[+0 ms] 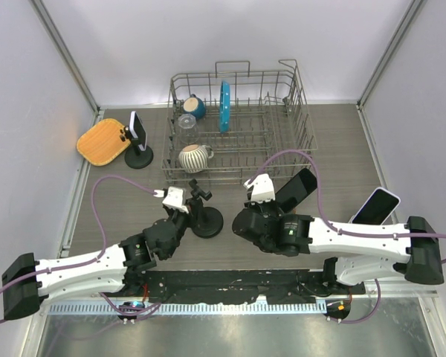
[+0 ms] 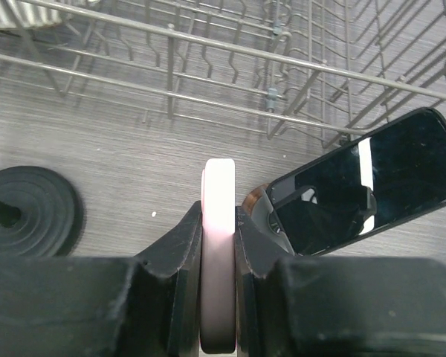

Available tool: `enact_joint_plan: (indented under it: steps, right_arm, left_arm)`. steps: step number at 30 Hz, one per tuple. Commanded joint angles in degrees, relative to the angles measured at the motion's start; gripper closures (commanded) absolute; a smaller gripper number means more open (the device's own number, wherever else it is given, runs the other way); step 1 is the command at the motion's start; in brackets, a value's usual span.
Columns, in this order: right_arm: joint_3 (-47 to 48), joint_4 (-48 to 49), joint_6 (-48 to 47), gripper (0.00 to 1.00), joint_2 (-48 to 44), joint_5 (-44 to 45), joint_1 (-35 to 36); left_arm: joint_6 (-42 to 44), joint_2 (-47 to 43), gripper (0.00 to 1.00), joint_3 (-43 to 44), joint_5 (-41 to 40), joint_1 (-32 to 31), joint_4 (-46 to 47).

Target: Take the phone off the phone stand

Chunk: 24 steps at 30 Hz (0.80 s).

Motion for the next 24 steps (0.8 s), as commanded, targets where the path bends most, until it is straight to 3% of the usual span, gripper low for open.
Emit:
enact_joint_plan:
  steps: [1, 6, 16, 24]
  right_arm:
    - [-1.2, 9.1, -6.2, 0.99, -6.2, -2.0, 0.1]
    - [-4.0, 15.7, -10.3, 0.99, -12.9, -7.0, 0.1]
    - [-5.6, 16.8, -12.0, 0.99, -16.8, -9.8, 0.1]
    - [-4.6, 16.6, -12.0, 0.99, -16.6, -11.0, 0.1]
  left_arm:
    - [1.3, 0.5, 1.00, 1.7, -3.6, -0.1, -2.0]
    - [3.6, 0.9, 1.00, 3.0, -5.0, 1.9, -4.1]
    - [7.7, 1.6, 0.97, 5.8, -3.9, 6.3, -8.4]
    - [5.2, -1.4, 0.57, 6.9, -1.2, 6.3, -14.5]
